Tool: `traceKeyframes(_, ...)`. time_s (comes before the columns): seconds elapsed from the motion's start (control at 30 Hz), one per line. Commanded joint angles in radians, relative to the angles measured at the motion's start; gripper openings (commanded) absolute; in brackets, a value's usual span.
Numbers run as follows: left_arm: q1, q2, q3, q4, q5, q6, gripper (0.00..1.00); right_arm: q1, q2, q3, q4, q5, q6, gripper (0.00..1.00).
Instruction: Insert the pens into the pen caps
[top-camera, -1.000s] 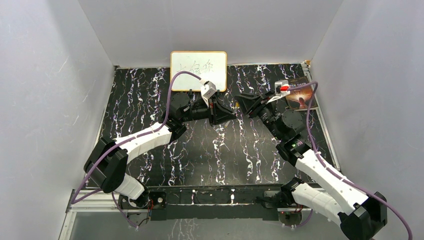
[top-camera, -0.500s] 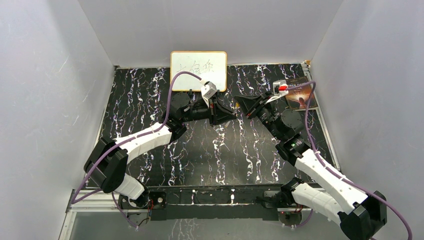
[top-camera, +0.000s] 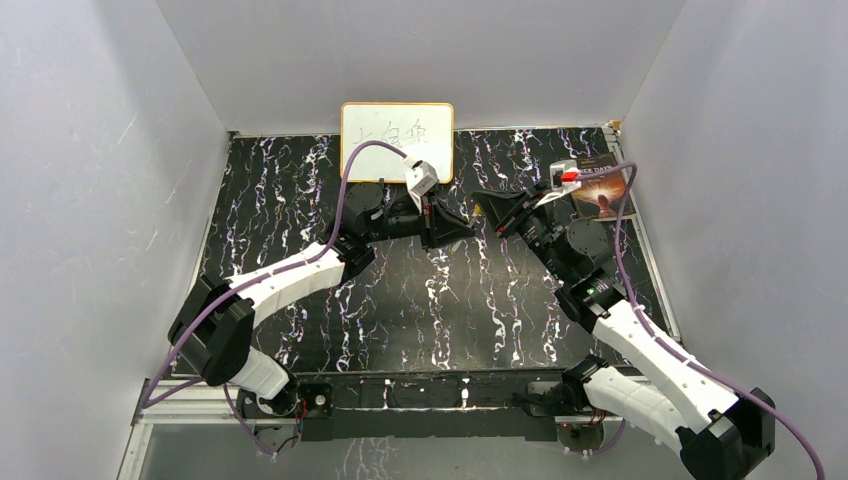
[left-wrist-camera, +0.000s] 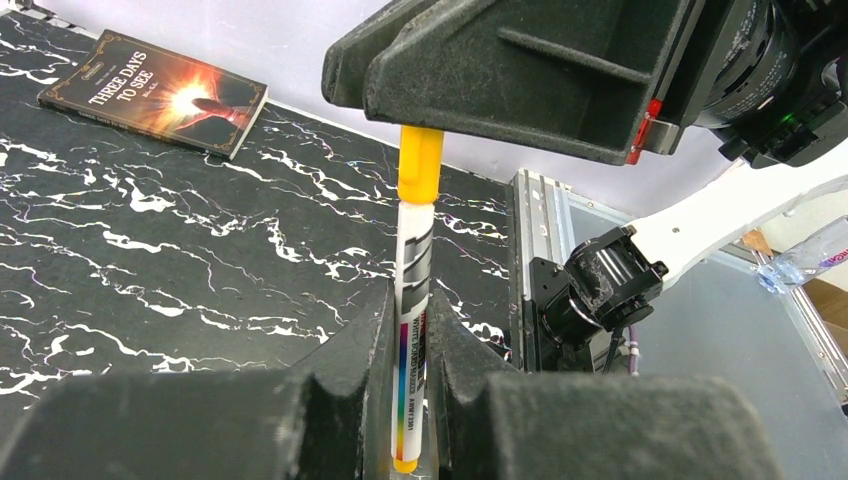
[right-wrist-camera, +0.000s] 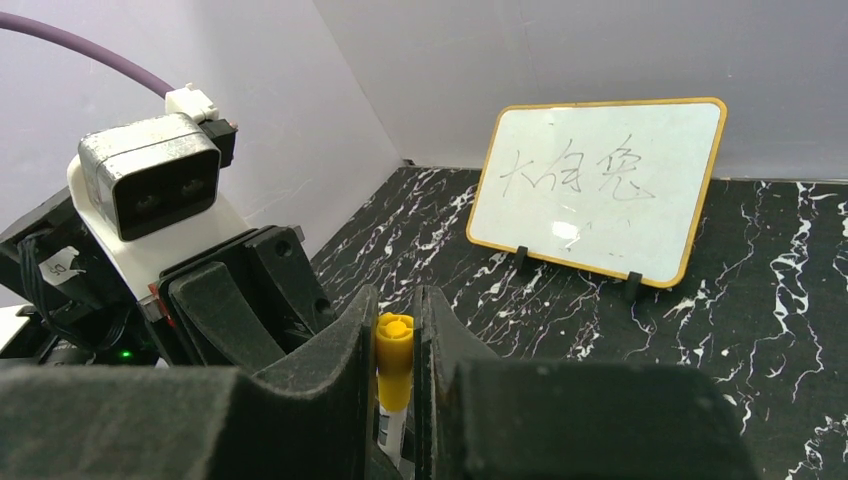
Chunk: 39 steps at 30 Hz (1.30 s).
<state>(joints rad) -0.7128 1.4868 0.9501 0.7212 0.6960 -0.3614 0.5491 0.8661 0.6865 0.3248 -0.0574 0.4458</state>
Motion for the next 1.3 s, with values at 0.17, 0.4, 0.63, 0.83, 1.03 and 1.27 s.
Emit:
traceKeyframes(0.17,0.026,0.010,0.179,0.106,-0.108,0.019,0.00,0.010,-0.036,-0.084,-0.117,-0.139,0.018,0.00)
traceKeyframes(0.4,0.032,0.041,0.231,0.113,-0.104,0.022,0.00,0.010,-0.025,-0.137,-0.106,-0.186,0.048,0.00)
traceKeyframes(0.63,0.039,0.057,0.285,0.089,-0.081,0.069,0.00,0.011,0.009,-0.149,-0.145,-0.231,0.042,0.00)
traceKeyframes(0.83,0.045,0.047,0.298,0.064,-0.103,0.143,0.00,0.011,0.030,-0.138,-0.218,-0.275,0.035,0.00)
traceKeyframes(1.03,0.053,0.058,0.326,0.064,-0.102,0.167,0.00,0.012,0.060,-0.128,-0.291,-0.317,0.018,0.00)
traceKeyframes(1.27,0.062,0.066,0.360,0.074,-0.101,0.171,0.00,0.012,0.099,-0.137,-0.316,-0.372,0.019,0.00)
